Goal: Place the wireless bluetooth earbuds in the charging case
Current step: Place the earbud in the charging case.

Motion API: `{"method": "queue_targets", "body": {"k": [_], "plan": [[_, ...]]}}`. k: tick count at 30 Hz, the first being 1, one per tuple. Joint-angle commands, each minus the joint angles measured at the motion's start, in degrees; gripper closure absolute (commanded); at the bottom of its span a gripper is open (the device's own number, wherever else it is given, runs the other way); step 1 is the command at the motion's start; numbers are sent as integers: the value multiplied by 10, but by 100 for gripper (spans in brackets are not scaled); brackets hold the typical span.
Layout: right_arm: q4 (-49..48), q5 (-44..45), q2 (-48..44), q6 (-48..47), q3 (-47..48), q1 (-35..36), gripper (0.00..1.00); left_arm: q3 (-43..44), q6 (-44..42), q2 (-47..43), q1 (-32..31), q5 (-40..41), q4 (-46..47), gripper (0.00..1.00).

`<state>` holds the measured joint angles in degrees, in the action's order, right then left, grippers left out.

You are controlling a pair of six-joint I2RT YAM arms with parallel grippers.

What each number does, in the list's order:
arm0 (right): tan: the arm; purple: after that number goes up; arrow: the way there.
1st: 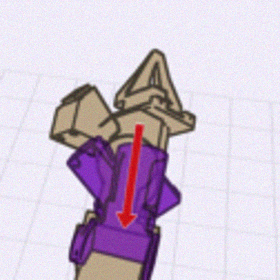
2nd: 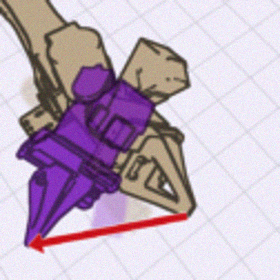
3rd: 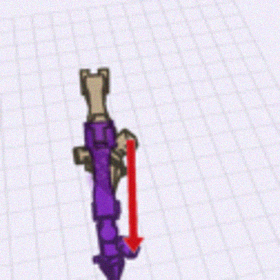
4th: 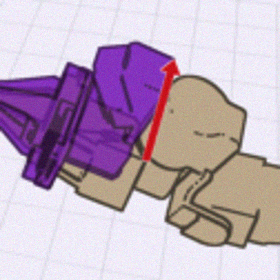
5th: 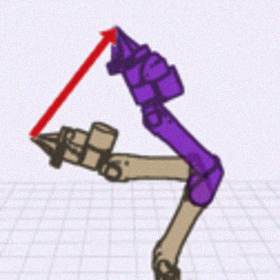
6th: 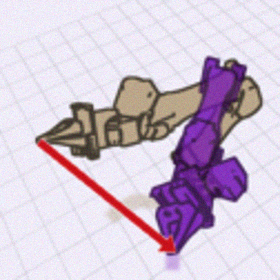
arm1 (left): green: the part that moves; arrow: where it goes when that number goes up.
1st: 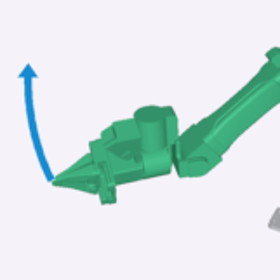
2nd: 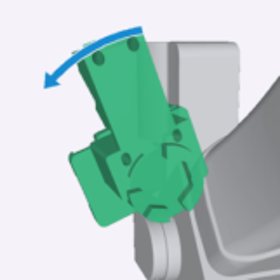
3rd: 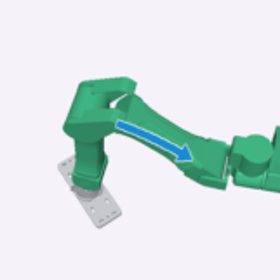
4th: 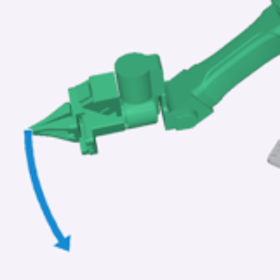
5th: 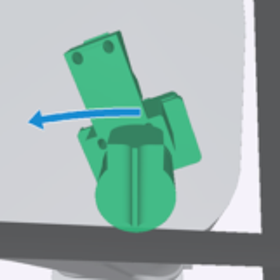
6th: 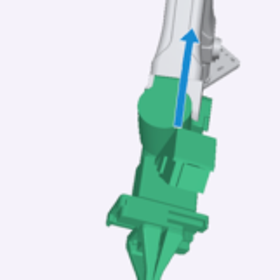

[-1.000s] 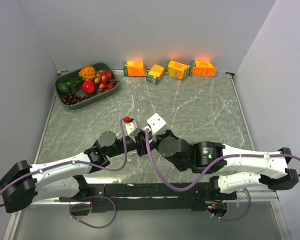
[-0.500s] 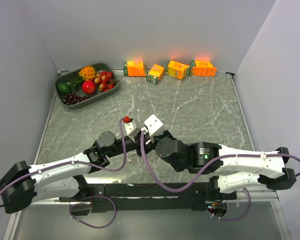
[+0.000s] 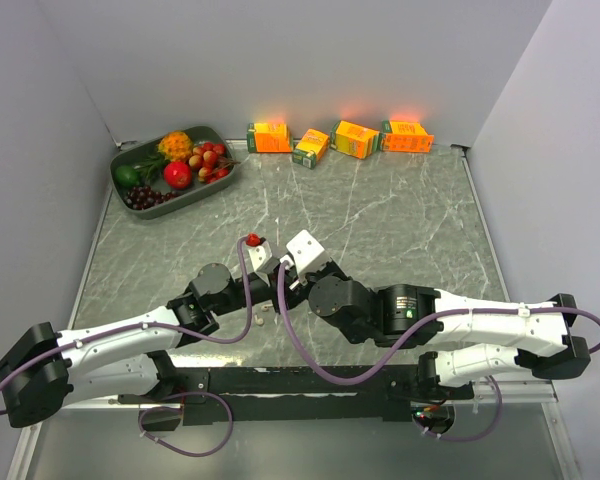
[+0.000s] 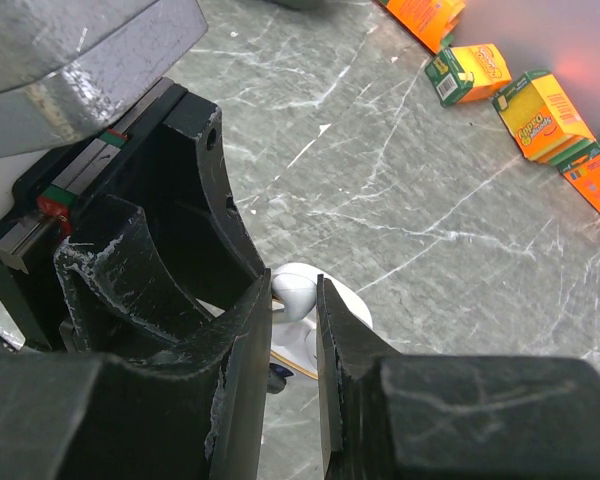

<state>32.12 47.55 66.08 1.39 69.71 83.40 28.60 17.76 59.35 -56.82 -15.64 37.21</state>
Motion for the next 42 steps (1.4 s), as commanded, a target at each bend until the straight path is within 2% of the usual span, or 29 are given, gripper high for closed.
{"method": "queue_targets", "body": {"k": [1, 24, 27, 28, 31, 37, 42], "plan": [[-3, 8, 2, -2, -4, 4, 100, 1, 8, -16, 1, -7, 37, 99], [22, -9, 2, -9, -5, 5, 100, 2, 6, -18, 2, -3, 35, 99], [24, -11, 3, -3, 4, 4, 88, 4, 6, -14, 1, -3, 33, 99], [22, -13, 0, -2, 9, 5, 80, 4, 5, -13, 2, -3, 32, 99], [24, -16, -1, 1, 23, 4, 70, 3, 6, -12, 1, -2, 33, 99], [26, -19, -3, 6, 45, 5, 61, 1, 4, -12, 1, 3, 32, 99], [33, -23, -3, 8, 59, 5, 58, 0, 6, -10, 2, 3, 37, 99]]}}
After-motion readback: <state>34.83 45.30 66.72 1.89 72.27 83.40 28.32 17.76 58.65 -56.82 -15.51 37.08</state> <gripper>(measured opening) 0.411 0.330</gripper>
